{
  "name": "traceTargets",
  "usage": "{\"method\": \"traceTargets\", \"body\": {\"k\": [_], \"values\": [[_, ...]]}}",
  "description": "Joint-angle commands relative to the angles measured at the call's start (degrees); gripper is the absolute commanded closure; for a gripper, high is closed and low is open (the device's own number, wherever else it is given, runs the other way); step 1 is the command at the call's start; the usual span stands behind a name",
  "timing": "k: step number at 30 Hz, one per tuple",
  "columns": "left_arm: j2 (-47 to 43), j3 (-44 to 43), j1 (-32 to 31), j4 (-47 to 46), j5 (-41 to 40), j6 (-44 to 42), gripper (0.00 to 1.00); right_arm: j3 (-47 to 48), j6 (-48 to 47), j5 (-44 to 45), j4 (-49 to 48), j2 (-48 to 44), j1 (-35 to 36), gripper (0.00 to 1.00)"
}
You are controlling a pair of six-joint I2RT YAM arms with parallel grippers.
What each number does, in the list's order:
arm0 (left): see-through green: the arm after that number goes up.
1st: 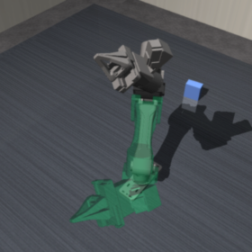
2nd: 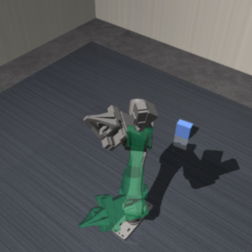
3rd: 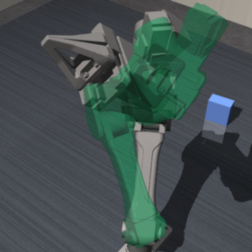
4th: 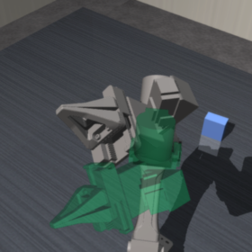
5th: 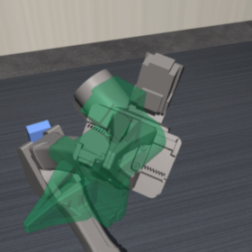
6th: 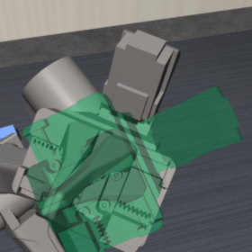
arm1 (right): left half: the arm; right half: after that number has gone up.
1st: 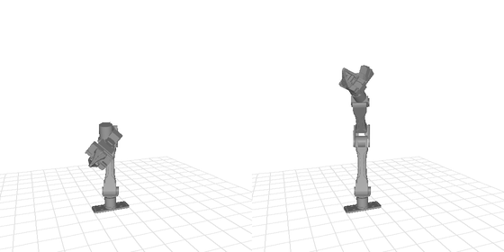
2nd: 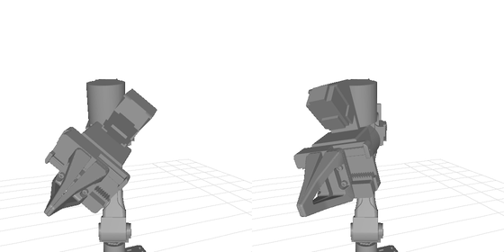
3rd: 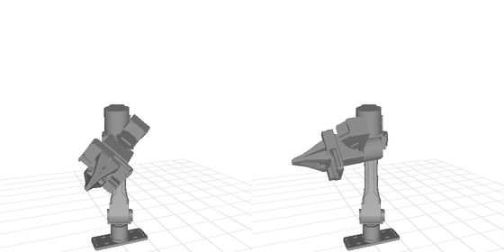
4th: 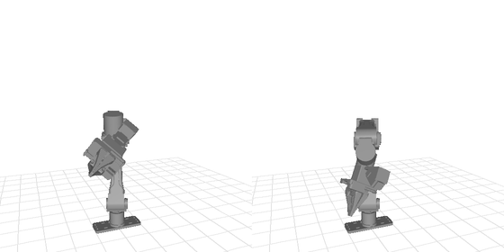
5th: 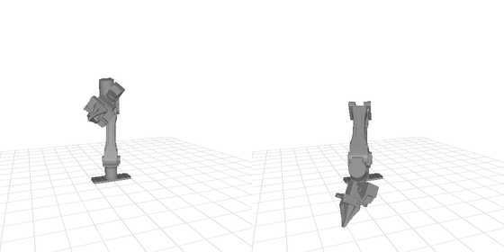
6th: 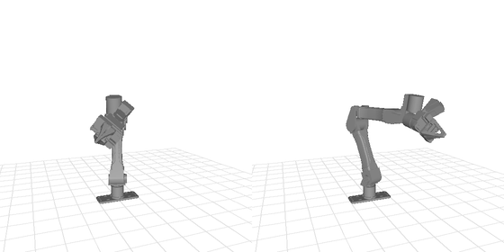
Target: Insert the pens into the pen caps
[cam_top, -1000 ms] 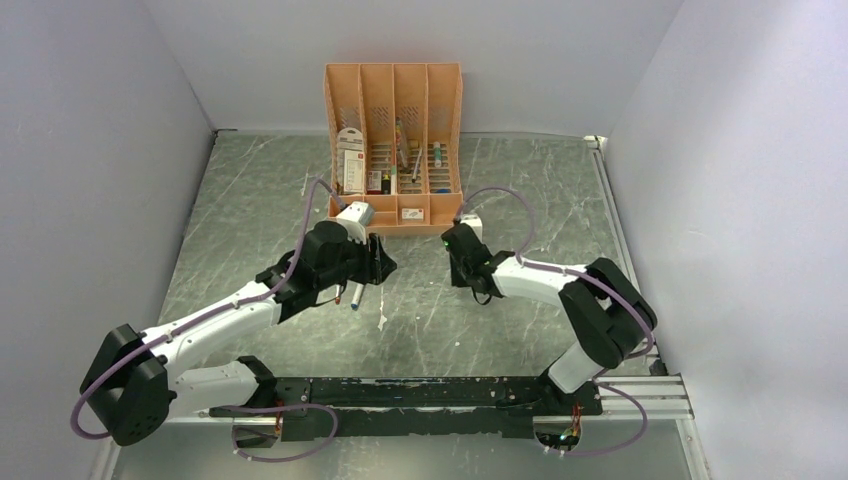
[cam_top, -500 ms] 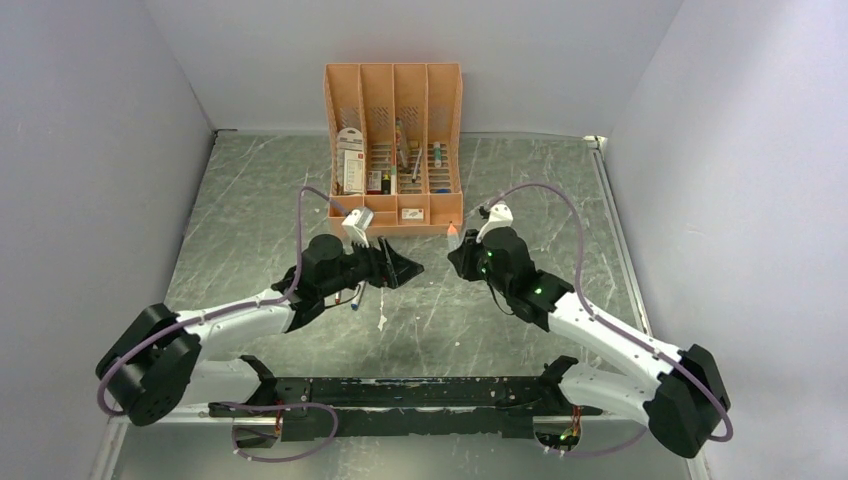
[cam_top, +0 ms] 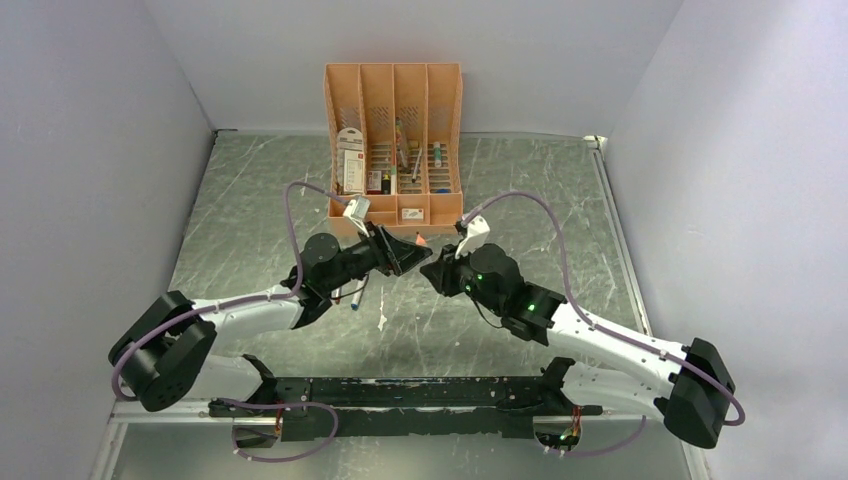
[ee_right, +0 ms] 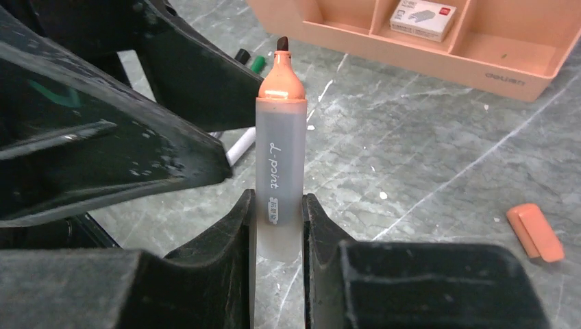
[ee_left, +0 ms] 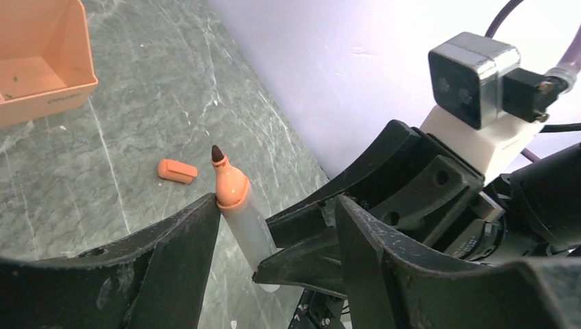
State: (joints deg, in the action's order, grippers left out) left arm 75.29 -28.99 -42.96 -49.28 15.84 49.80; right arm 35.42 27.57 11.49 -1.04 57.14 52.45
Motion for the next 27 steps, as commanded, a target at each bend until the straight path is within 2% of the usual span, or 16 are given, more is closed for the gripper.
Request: {"method": "traceTargets", "body": {"k": [1, 2, 9, 11, 12, 17, 18, 20, 23, 27], "values": [[1.0, -1.8, -1.0, -3.6, 0.2, 0.6, 0.3, 1.7, -1.3, 1.4, -3.6, 1.1, 1.2, 1.0], [0.9, -1.7, -1.0, -3.5, -0.1, 0.6, 0.33, 1.9, -1.4, 1.2, -3.9, 1.3, 1.3, 1.0], [0.4, -2.2, -1.1, -2.6, -0.8, 0.0, 0.73, 2.6, -1.2, 0.6, -4.3, 1.7, 2.3, 1.0], [0.9, -2.6, -1.1, -2.8, -0.2, -0.1, 0.89, 2.6, -1.1, 0.6, -4.6, 1.4, 2.5, 1.0], [1.3, -2.8, -1.1, -3.1, 0.3, -0.1, 0.93, 2.5, -1.1, 0.6, -4.5, 1.3, 2.5, 1.0], [2.8, -2.9, -1.2, -5.4, 2.1, 0.1, 0.93, 2.4, -1.1, 1.4, -3.7, 0.1, 2.5, 1.0], [2.6, -2.8, -1.1, -5.5, 2.2, 0.2, 0.93, 2.1, -1.0, 1.9, -3.6, -0.5, 2.5, 0.97], [2.0, -2.8, -1.1, -5.0, 1.8, 0.0, 0.93, 1.0, -0.2, 3.7, -3.7, -2.4, 2.5, 0.76], [1.5, -3.4, 0.4, -5.6, 4.4, 0.1, 0.93, -0.7, -0.5, 3.6, -4.8, -6.3, 2.5, 0.59], [3.6, -5.4, 3.5, -9.8, 13.8, 1.6, 0.93, -1.5, -1.7, 1.2, -5.6, -11.4, 2.4, 0.51]]}}
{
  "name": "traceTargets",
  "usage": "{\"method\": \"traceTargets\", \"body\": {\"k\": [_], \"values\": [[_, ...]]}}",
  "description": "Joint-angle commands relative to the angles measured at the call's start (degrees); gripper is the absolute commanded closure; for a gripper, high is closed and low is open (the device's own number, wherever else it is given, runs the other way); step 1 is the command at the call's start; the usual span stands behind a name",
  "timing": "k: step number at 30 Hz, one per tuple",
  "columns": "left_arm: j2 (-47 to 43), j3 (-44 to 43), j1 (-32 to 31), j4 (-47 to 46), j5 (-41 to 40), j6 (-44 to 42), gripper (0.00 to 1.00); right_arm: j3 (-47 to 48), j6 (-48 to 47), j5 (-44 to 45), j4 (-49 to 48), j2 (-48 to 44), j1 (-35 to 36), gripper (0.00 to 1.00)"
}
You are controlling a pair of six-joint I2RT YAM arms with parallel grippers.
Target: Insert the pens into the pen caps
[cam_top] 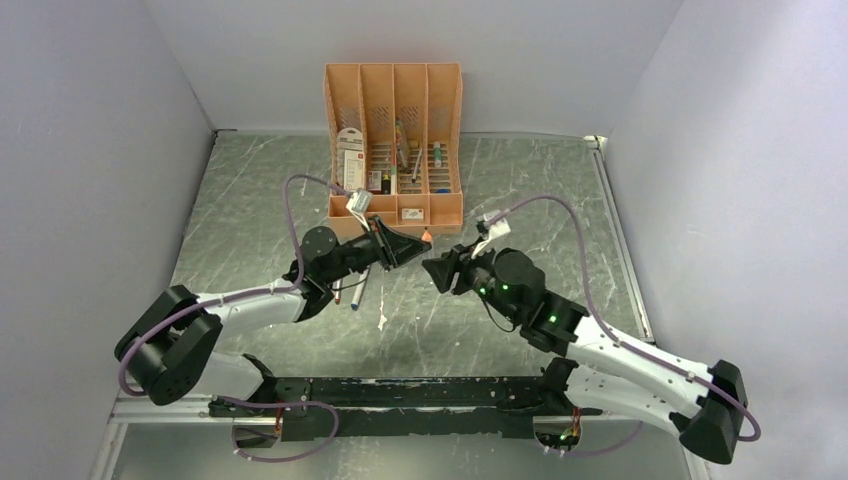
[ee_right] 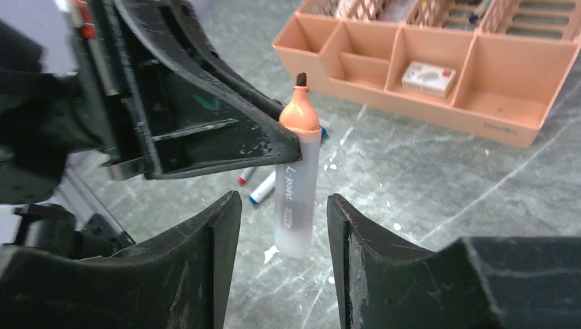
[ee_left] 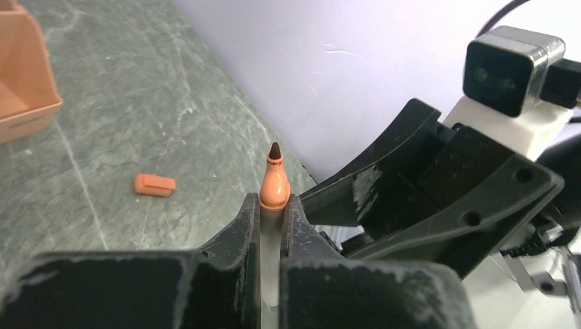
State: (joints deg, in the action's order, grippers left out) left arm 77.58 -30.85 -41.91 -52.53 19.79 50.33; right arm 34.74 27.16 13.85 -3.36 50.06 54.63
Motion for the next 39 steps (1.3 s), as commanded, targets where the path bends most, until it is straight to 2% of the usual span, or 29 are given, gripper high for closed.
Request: {"method": "traceTargets", "body": {"k": [1, 6, 10, 14, 23, 29, 31, 33, 34, 39], "values": [[1.9, -4.0, 3.0, -8.2, 12.3, 1.5, 0.93, -0.7, -1.9, -2.3, -3.3, -5.5, 0.1, 0.5], [4.2, -4.8, 3.9, -19.7, 20.5, 5.3, 0.93, 0.8, -3.5, -8.8, -1.1, -7.7, -1.8, 0.49], [5.8, -5.0, 3.9, -28.1, 23.4, 9.0, 0.93, 0.7, -3.3, -14.9, -2.8, -7.7, -2.5, 0.49], [6.7, -5.2, 3.9, -34.2, 24.8, 12.4, 0.93, 0.2, -3.3, -16.1, -3.7, -7.8, -2.6, 0.51], [6.4, -5.9, 3.9, -34.6, 23.7, 12.2, 0.93, -0.8, -2.4, -19.0, -4.8, -9.3, -2.6, 0.68], [7.3, -6.8, 4.1, -36.7, 22.8, 14.1, 0.93, -1.6, -2.3, -20.1, -5.3, -9.9, -2.6, 0.73], [7.6, -7.1, 4.1, -37.4, 23.0, 14.5, 0.93, -1.6, -2.5, -20.9, -5.5, -9.7, -2.6, 0.82], [8.0, -7.4, 4.1, -38.2, 23.1, 15.2, 0.93, -1.6, -2.7, -21.4, -5.7, -9.4, -2.6, 0.98], [8.2, -7.4, 4.1, -38.9, 23.2, 15.7, 0.93, -1.7, -2.7, -21.6, -6.0, -9.3, -2.5, 1.0], [9.7, -7.1, 4.0, -42.4, 23.8, 17.8, 0.77, -1.1, -3.2, -23.1, -7.6, -8.3, -2.6, 1.0]]}}
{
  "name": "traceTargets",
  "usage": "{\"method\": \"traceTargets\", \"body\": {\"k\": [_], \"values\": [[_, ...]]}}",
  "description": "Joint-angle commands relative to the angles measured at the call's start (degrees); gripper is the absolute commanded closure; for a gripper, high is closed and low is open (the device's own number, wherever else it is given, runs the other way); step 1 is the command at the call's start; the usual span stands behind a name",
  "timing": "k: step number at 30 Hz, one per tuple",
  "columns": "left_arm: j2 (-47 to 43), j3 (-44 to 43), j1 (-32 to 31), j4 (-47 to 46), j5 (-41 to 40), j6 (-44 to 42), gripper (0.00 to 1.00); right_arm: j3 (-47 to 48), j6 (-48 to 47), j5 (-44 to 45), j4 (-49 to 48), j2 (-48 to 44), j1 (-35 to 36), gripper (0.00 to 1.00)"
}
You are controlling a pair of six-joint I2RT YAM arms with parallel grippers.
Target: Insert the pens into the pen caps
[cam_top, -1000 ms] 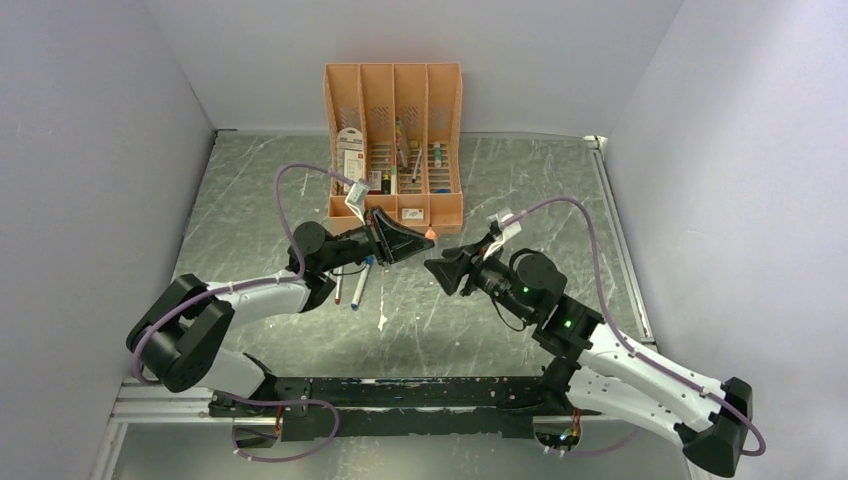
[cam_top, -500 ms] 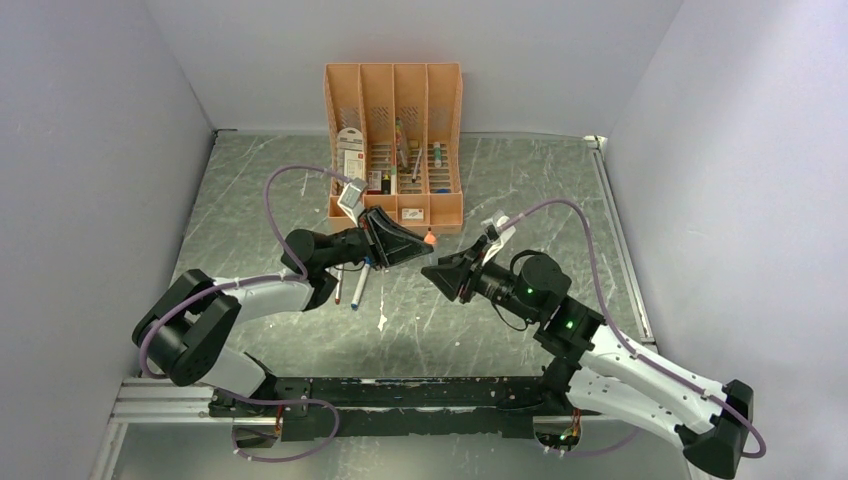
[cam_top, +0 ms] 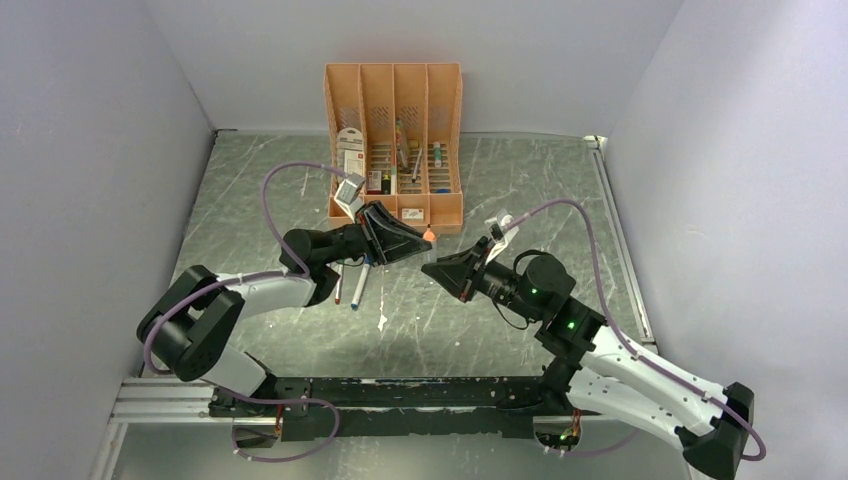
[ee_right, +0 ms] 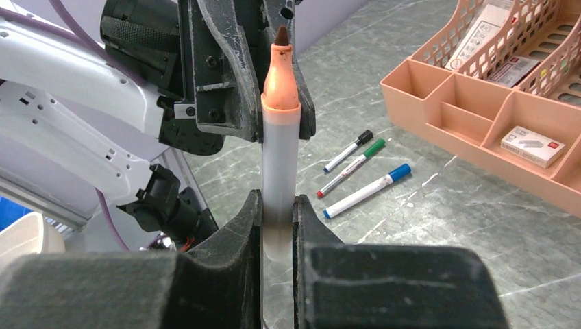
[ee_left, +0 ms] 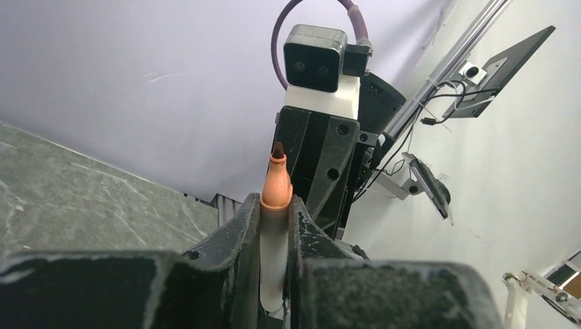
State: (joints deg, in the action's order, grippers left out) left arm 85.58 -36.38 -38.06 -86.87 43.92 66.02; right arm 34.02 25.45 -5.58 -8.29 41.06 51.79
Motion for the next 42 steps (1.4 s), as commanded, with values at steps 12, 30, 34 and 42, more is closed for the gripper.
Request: {"method": "traceTargets", "body": {"k": [12, 30, 34, 42], "values": [[2.2, -0.4, -0.8, -9.3, 0.6, 1.6, 0.55, 1.5, -2.6, -3.1, -3.2, 2.7, 0.3, 1.0], [0.9, 1.4, -2.6, -7.7, 0.6, -0.3, 0.58, 0.7, -0.9, 1.2, -7.5, 3.4, 0.2, 1.0], [0.5, 1.6, -2.6, -6.8, 0.5, -0.9, 0.66, 0.5, -0.5, 1.7, -7.9, 3.4, 0.2, 1.0], [0.6, 1.4, -2.3, -5.0, 0.8, -2.0, 0.93, 0.9, -0.7, 3.7, -6.0, 3.1, 0.2, 0.84]]}}
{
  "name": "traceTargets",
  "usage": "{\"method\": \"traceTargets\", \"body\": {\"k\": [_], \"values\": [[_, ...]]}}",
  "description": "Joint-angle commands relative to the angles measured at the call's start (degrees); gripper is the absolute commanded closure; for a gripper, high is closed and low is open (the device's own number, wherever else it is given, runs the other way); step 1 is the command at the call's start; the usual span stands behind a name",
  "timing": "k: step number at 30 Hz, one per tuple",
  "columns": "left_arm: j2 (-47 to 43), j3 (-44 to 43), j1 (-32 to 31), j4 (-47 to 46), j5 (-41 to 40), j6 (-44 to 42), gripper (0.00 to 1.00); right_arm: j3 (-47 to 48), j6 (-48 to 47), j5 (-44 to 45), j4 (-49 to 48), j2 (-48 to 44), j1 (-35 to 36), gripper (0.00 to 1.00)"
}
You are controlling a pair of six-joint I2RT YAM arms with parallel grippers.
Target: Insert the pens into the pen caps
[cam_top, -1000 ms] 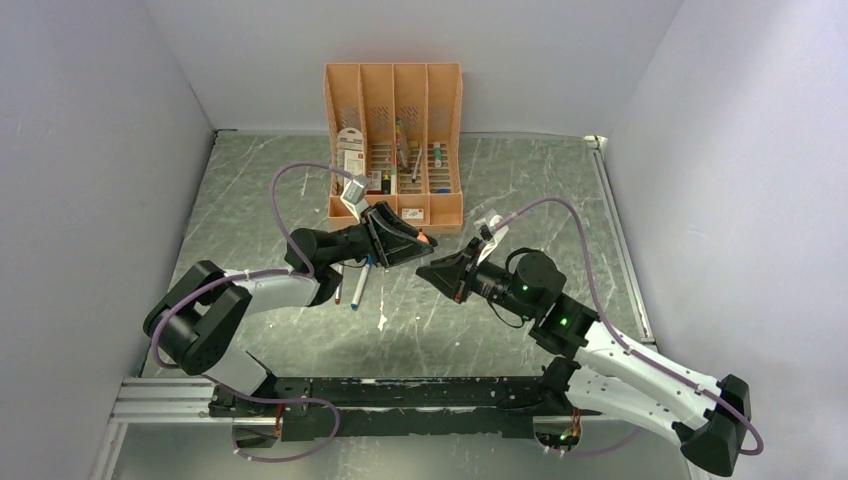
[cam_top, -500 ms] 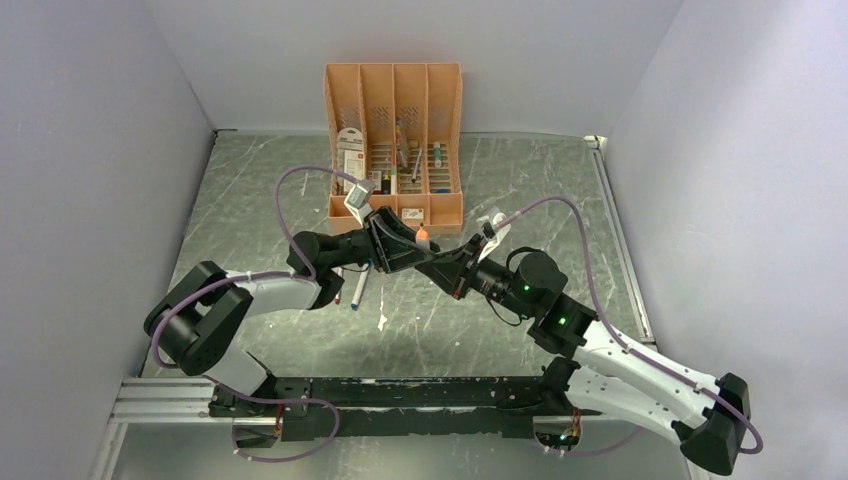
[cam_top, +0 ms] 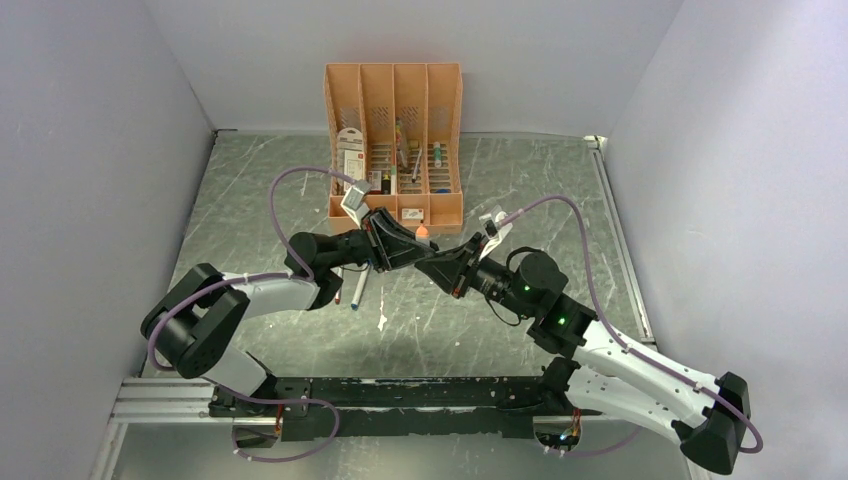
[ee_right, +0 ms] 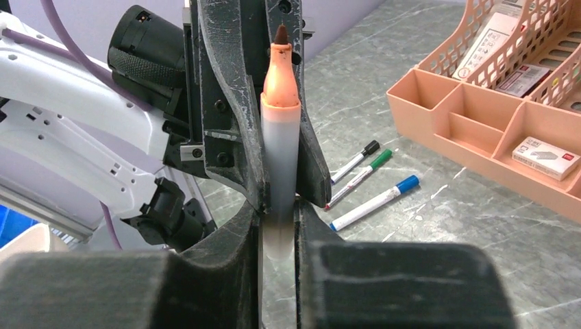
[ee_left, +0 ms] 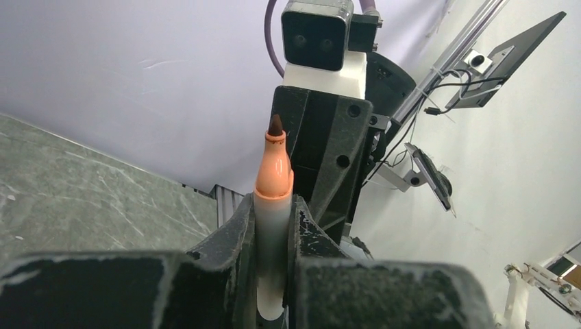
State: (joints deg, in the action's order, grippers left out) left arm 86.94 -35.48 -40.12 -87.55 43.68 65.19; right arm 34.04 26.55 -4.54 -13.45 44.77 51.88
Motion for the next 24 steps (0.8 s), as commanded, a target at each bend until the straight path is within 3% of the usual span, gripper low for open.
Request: {"method": "traceTargets", "body": {"k": [1, 3, 5, 7, 10, 12, 15, 20, 24], "values": [[-1.1, 0.2, 0.2, -3.2, 1.5, -2.0, 0.93, 1.5, -2.4, 3.1, 1.0, -0.6, 0.1, 0.74], [-2.1, -0.5, 2.3, 1.3, 2.9, -3.7, 0.93, 2.3, -3.6, 5.2, 5.3, -1.5, 0.1, 0.58], [-3.7, -1.2, 5.2, 6.2, 4.5, -6.3, 0.93, 2.5, -4.8, 9.2, 10.3, -2.7, 0.2, 0.5], [-6.1, -2.1, 8.2, 14.8, 5.6, -11.1, 0.93, 2.3, -6.1, 13.9, 15.9, -3.3, 0.0, 0.44], [-11.0, -6.2, 9.4, 38.0, 3.6, -25.2, 0.93, 2.9, -6.5, 20.9, 25.8, -0.8, -1.9, 0.39], [-13.8, -7.7, 8.8, 48.2, 1.1, -32.1, 0.93, 4.3, -6.0, 22.2, 30.9, 3.3, -5.2, 0.39], [-16.1, -6.4, 8.7, 49.0, 1.3, -33.3, 0.93, 5.6, -6.7, 16.6, 34.0, 10.8, -13.7, 0.37], [-16.7, -4.2, 8.8, 47.1, 3.1, -31.6, 0.93, 4.7, -7.7, 8.4, 29.0, 19.5, -26.2, 0.38], [-17.6, -2.5, 8.7, 45.6, 3.4, -31.0, 0.93, 7.3, -8.7, 7.6, 27.1, 26.5, -29.7, 0.38]]}}
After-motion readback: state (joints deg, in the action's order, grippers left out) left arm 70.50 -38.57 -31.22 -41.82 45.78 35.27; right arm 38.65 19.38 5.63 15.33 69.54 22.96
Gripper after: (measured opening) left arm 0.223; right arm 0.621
